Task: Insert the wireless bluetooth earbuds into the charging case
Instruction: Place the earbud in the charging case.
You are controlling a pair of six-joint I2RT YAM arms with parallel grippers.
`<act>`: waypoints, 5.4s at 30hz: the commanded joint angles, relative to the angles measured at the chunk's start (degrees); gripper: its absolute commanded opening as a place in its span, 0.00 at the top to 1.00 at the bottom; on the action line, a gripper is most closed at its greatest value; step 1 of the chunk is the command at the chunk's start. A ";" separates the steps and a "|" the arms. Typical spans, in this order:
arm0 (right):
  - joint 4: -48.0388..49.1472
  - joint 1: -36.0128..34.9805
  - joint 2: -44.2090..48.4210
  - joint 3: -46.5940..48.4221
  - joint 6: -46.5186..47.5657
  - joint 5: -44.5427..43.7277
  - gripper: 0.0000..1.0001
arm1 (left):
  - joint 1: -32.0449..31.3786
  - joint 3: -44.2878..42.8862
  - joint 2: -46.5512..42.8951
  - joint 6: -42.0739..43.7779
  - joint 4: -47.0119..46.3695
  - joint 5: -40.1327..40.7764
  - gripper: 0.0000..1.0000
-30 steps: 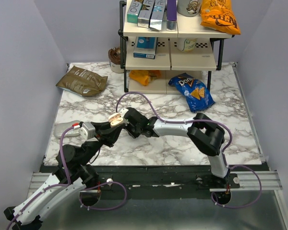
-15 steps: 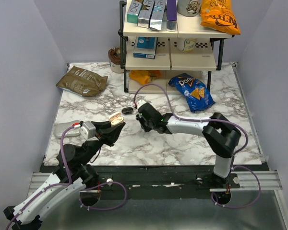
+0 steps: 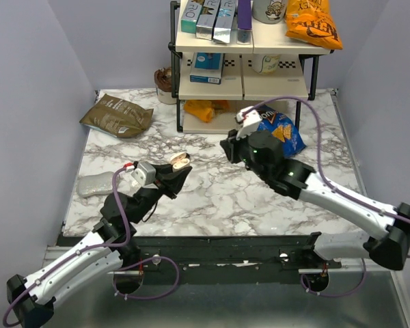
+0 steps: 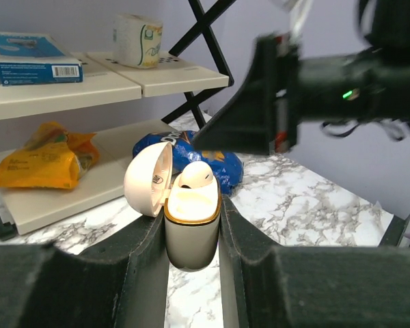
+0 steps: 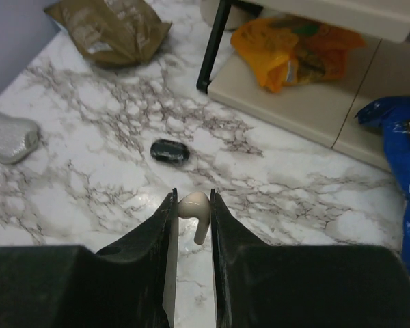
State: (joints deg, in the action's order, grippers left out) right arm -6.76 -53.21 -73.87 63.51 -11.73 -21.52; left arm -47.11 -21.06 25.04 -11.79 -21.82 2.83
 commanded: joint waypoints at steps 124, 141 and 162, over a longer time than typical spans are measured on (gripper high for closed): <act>5.45 -5.94 13.22 1.89 19.72 7.28 0.99 | 0.00 -19.81 44.75 -12.38 -42.16 -21.99 1.00; 4.04 -6.03 14.19 0.83 19.64 10.00 0.99 | 0.27 -20.42 45.28 -11.94 -41.37 -21.55 1.00; 3.34 -6.03 12.52 2.32 19.20 13.08 0.99 | 0.27 -20.51 46.07 -12.20 -41.81 -22.17 1.00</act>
State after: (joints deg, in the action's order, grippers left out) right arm -0.89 -58.89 -60.38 65.45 7.55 -10.94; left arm -46.98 -39.48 71.37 -23.70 -59.92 -18.50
